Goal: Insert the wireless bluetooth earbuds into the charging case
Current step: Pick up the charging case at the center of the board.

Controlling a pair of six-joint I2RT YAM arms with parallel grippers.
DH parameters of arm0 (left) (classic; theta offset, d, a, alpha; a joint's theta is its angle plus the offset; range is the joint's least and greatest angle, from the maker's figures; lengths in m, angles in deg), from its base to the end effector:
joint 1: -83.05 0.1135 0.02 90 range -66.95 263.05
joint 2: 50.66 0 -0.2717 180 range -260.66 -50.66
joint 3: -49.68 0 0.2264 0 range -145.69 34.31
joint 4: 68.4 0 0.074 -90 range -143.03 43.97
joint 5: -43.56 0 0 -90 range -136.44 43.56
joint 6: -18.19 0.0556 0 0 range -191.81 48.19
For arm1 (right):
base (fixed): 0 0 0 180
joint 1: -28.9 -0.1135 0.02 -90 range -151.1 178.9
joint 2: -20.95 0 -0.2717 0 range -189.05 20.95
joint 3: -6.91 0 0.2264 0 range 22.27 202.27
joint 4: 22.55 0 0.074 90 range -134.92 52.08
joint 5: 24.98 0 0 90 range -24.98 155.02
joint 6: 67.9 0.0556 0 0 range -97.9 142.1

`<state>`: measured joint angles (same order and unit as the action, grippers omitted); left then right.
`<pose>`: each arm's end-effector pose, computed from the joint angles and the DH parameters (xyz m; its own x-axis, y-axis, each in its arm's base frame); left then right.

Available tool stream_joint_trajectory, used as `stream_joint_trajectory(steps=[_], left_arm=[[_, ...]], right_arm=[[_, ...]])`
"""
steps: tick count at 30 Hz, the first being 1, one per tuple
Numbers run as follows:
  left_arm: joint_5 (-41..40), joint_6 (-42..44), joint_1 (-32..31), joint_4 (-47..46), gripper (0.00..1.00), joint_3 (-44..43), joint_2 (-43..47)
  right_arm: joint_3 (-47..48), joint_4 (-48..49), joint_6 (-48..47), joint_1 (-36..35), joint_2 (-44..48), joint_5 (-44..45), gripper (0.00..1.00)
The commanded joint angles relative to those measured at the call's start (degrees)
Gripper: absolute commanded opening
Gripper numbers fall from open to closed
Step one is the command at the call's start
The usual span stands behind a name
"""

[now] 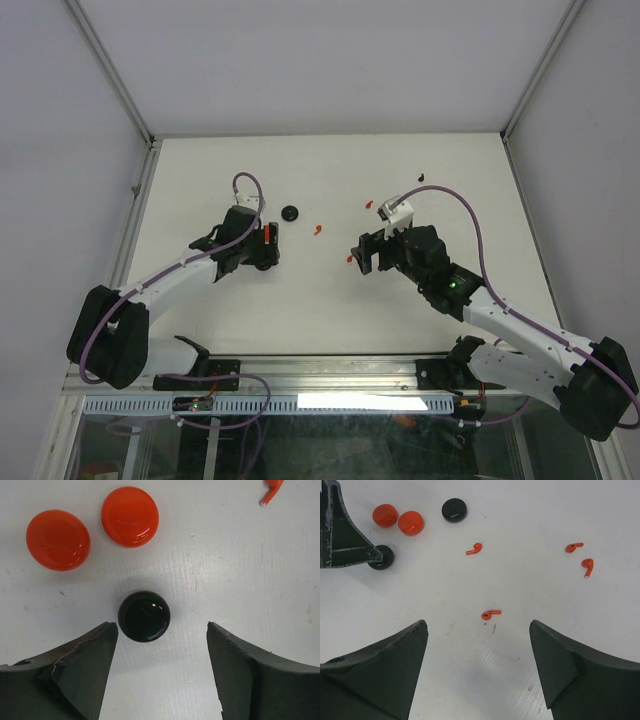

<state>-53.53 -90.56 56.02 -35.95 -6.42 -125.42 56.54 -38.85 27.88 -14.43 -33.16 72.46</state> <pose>0.2206 -0.1049 0.2027 -0.7793 0.0395 -0.6254 0.1388 0.9841 -0.1108 0.1556 0.1369 0.2701 -0.3164 -0.1612 -0.9348 -0.5634 0.8248 0.0485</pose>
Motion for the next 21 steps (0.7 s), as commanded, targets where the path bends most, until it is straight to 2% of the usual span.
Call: stream_joint_trajectory(steps=[1, 6, 21], left_arm=[[3.71, 8.40, 0.02, 2.43, 0.74, -4.27, -1.67], [7.86, 14.50, 0.76, 6.07, 0.75, -8.24, -5.13], [6.07, 22.26, 1.80, 11.88, 0.71, -13.15, -16.90]], right_arm=[[0.29, 3.48, 0.55, 0.04, 0.91, -0.77, 0.86], [0.04, 3.59, 0.55, 0.09, 1.85, -1.23, 0.86], [0.13, 4.05, 0.55, 0.05, 0.96, -2.17, 0.86]])
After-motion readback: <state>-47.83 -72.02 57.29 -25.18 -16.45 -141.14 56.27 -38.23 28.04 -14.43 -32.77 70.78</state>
